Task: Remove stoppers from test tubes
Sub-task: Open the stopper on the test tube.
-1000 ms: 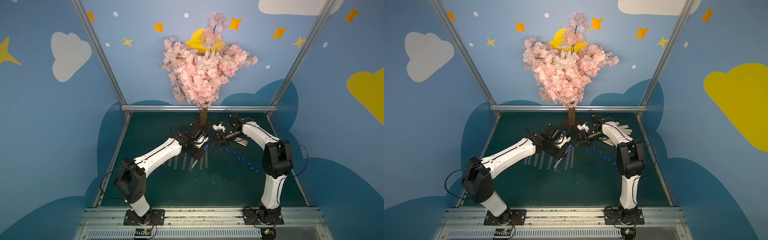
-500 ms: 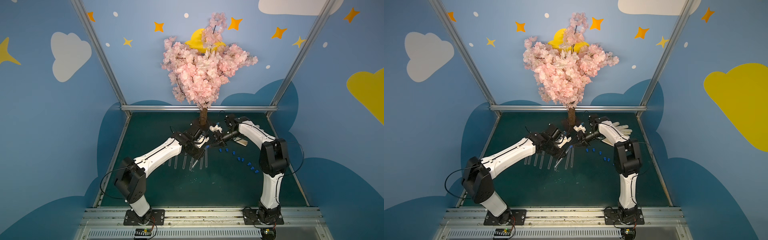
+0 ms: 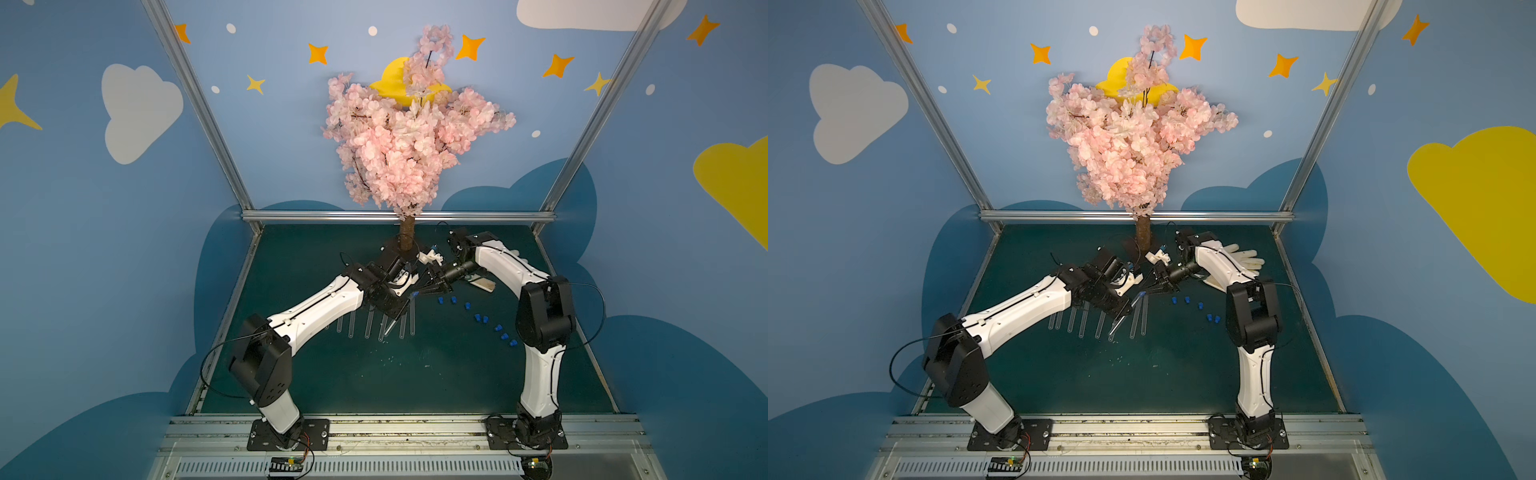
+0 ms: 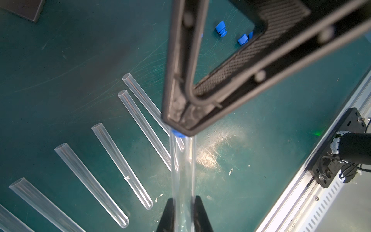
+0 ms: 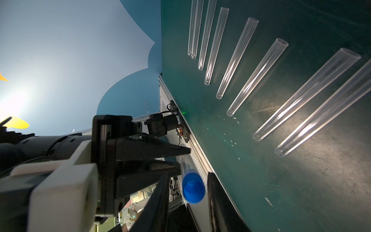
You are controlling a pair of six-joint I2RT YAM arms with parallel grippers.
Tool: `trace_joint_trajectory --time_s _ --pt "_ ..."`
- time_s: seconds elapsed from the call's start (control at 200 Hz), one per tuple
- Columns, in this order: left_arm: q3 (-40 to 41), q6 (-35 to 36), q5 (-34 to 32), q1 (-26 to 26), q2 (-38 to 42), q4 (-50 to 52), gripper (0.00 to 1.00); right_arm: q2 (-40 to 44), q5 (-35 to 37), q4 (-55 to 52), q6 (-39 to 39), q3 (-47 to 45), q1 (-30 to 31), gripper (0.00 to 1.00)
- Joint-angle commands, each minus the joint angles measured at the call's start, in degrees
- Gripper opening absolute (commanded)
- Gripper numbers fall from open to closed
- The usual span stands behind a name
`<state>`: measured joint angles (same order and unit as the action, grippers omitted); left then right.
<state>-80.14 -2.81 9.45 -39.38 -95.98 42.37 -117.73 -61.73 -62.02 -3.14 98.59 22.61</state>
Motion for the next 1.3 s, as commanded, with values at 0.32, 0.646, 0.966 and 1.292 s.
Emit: trace_joint_trajectory --time_s 0.32,0.646,0.966,1.292 --pt "-1.2 0.6 1.0 0.3 0.4 -0.1 0.14 -1.7 0.9 -3.1 2.0 2.8 0.7 0.23" --pt "-1.2 0.7 1.0 0.3 0.3 -0.2 0.14 -2.2 1.6 -4.3 2.7 3.4 0.9 0.20" --pt "-1.2 1.0 0.7 0.3 0.1 0.0 0.14 -2.9 1.9 -5.4 3.5 4.3 0.9 0.05" --pt "2.3 1.1 -0.4 0.3 0.2 -1.3 0.14 -3.8 2.1 -7.9 3.8 8.3 0.1 0.03"
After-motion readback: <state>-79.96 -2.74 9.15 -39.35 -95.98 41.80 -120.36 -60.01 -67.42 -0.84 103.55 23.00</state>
